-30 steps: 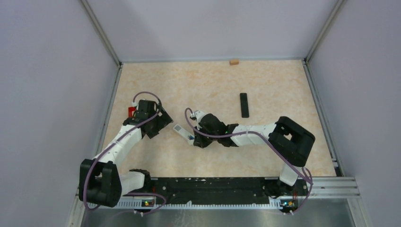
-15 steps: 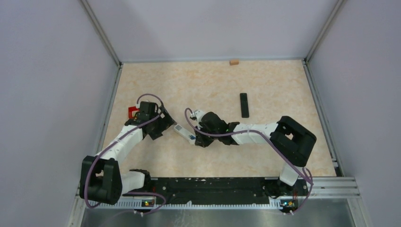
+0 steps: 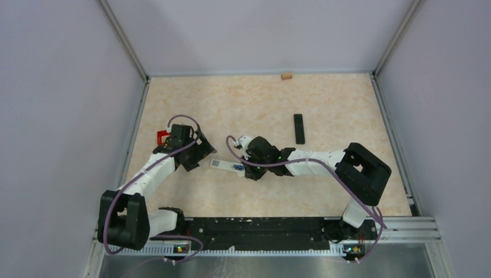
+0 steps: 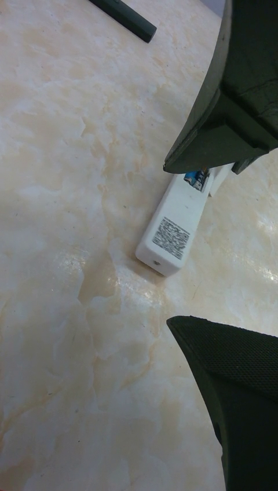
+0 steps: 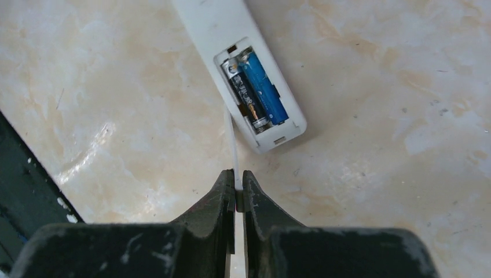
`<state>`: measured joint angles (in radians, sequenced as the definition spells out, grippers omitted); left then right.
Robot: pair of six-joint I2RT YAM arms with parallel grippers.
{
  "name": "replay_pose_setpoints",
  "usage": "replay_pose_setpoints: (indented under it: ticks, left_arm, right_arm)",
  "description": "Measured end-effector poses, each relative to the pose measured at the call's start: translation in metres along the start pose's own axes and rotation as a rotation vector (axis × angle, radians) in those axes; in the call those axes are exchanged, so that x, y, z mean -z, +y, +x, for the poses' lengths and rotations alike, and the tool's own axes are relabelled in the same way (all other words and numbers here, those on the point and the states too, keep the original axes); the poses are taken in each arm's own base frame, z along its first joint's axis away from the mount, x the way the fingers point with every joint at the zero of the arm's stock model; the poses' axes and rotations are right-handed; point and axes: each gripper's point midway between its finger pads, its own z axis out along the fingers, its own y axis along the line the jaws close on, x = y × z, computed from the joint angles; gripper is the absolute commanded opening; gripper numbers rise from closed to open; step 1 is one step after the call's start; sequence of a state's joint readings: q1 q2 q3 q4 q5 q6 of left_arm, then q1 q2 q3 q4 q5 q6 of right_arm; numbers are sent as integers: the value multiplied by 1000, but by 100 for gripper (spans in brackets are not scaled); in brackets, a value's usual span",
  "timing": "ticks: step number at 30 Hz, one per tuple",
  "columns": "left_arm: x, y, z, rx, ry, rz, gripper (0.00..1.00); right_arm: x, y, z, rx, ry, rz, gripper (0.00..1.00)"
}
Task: Load the batteries into the remote control
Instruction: Adjust the remote control at the center of the board.
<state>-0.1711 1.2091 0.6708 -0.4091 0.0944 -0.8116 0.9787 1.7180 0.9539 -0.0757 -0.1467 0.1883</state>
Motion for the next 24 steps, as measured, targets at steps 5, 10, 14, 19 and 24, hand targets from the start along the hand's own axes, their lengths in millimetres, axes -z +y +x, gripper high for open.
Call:
replay_pose_setpoints:
  ticks: [5,10,14,19,24]
  left_arm:
    - [0,0,0,0,2,2,95]
    - [-2,2,4,1,11,0,95]
    - [-3,6,10,3,29,2,95]
    - [-1,7,13,2,27,9,95]
    - [1,10,18,-9,27,27,99]
  right_arm:
    - [2,-11,-5,-67,-8,82,0]
    - [6,-11,-4,-118,-6,90,0]
    - [14,2,-2,-133,15,14,0]
    - [27,23,-2,-186,52,-167,0]
    - [36,16,-17,-309,56,-265,0]
